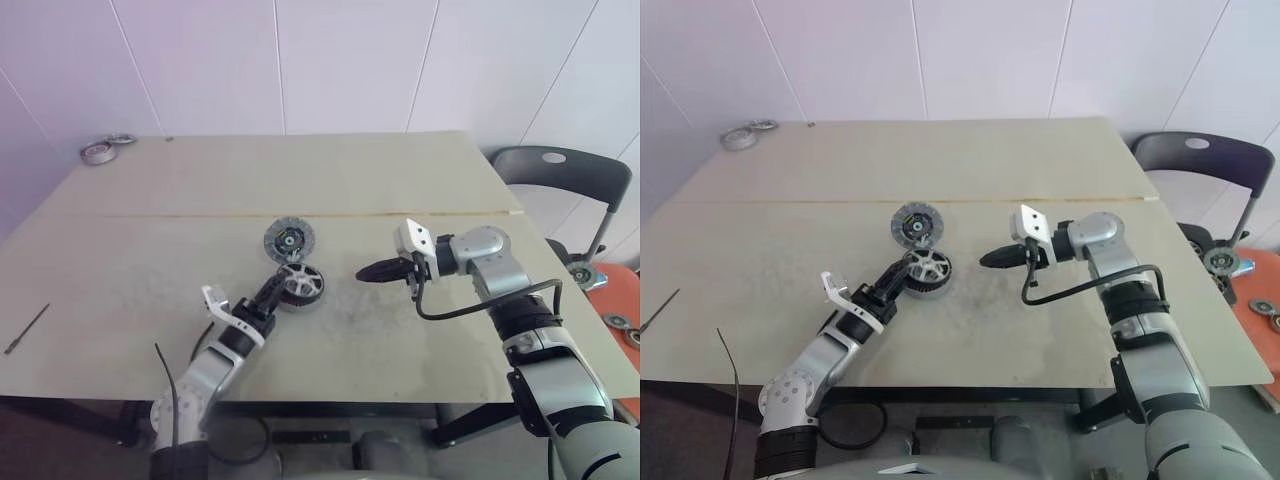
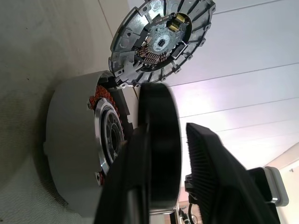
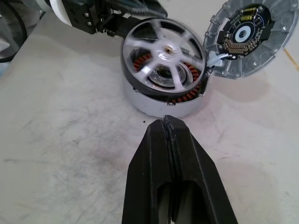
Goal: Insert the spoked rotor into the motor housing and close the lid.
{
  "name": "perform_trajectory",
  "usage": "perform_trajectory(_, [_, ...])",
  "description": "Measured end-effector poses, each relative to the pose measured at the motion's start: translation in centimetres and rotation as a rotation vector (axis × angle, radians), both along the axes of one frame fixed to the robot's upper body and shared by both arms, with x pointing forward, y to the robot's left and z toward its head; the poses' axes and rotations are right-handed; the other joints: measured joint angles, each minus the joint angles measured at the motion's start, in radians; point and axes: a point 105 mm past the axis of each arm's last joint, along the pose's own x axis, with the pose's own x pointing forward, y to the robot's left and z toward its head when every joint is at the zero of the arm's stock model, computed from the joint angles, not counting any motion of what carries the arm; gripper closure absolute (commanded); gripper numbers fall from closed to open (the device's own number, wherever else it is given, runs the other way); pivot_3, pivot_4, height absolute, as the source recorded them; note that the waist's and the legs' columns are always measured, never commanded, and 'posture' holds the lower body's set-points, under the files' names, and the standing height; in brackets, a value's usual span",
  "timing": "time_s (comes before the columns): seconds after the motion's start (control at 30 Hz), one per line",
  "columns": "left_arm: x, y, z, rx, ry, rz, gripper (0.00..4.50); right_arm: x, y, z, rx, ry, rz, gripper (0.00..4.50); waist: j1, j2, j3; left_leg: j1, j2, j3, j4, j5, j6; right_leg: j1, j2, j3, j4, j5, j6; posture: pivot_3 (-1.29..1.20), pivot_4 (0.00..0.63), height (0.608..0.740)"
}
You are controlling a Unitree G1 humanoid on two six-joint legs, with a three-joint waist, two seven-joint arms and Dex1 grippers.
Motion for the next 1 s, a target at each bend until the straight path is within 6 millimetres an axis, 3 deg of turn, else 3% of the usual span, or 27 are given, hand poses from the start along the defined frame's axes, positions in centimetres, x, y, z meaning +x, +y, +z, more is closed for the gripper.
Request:
perform_trajectory(0.17, [-0.1,-0.1,0.6,-0.018,-0.020,0.000,0.47,0.1,0.0,0.1,-0.001,-0.013,0.000,4.50,0.002,0.000,0.000,0.001,0.000,0.000,0.001,0.000,0.000,0.001,0.000,0.000,0.000,0.000,0.000,0.00,0.000,0.740])
perform_trajectory(0.4, [-0.3,0.2,0.6,-0.002,-0.008,0.010,0.47,0.2,-0.1,-0.3,-0.005,-0.014,-0.014,4.50,-0.002,0.000,0.000,-0.001,0.000,0.000,0.007,0.000,0.000,0.002,0.000,0.000,0.000,-0.002,0.003,0.00,0.000,0.740])
perform_trajectory(0.53, [-1.4,0.8,0.5,0.030,0.015,0.012,0.47,0.3,0.0,-0.5,-0.011,-0.018,-0.018,4.50,-0.002,0.000,0.000,-0.001,0.000,0.000,0.007,0.000,0.000,0.002,0.000,0.000,0.001,-0.002,0.003,0.00,0.000,0.740])
perform_trajectory(1.0, [-4.2,4.5,0.5,0.121,0.053,0.055,0.47,0.8,0.7,-1.4,-0.026,-0.041,-0.021,4.50,-0.001,0.000,0.000,-0.002,0.000,0.000,0.007,0.000,0.001,0.001,0.000,0.000,0.001,-0.001,0.001,0.00,0.000,0.740])
